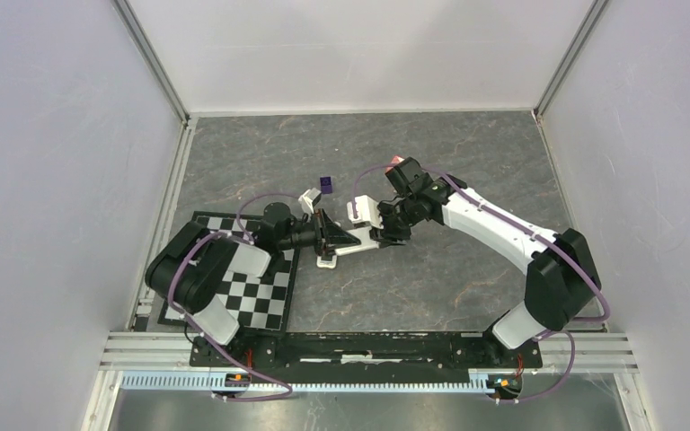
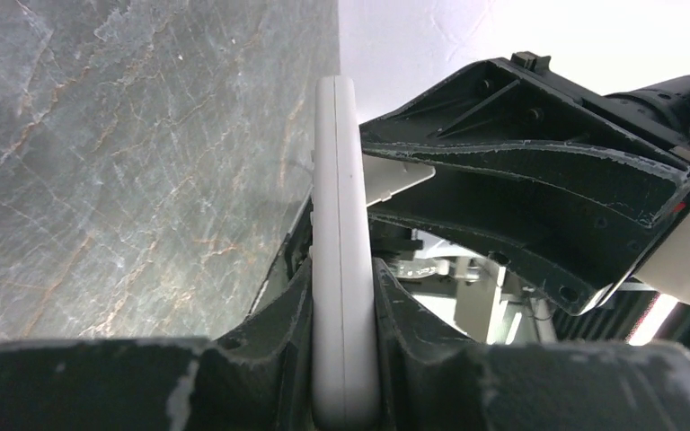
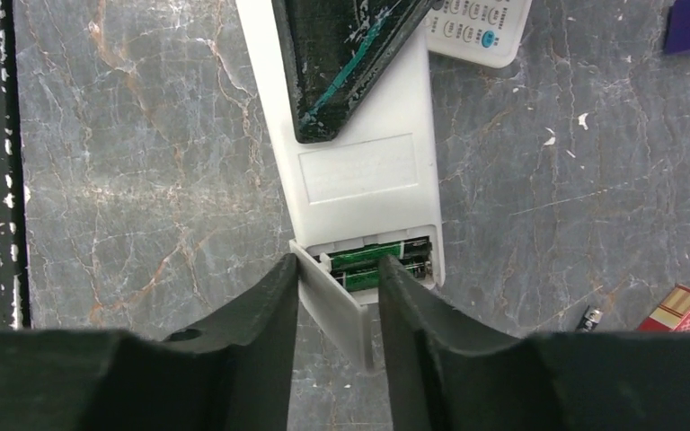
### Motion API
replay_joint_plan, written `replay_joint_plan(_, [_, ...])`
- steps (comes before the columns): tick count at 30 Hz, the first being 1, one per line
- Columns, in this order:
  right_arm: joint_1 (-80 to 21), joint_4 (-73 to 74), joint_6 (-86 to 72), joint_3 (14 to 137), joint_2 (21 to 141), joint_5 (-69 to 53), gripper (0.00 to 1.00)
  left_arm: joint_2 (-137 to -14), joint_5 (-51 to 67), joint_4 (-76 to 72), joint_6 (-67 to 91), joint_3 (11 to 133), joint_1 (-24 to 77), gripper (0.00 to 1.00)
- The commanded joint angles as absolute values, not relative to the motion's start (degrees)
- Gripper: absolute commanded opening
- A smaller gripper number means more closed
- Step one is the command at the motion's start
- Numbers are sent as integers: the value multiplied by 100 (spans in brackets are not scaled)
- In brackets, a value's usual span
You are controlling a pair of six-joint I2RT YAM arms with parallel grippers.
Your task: Load the batteries into the remote control
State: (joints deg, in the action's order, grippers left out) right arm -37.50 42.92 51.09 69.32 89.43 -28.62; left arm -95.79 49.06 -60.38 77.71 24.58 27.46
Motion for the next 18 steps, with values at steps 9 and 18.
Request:
replay_joint_plan(9, [-3513, 3990, 5077, 7121, 8948, -3091, 3, -8534, 5147, -2488, 4962, 3383, 2988, 2])
replay_joint_plan(18, [-2958, 3952, 4735, 6808, 8583, -4412, 0, -9457, 4623, -1642, 4304, 4068, 3481, 3])
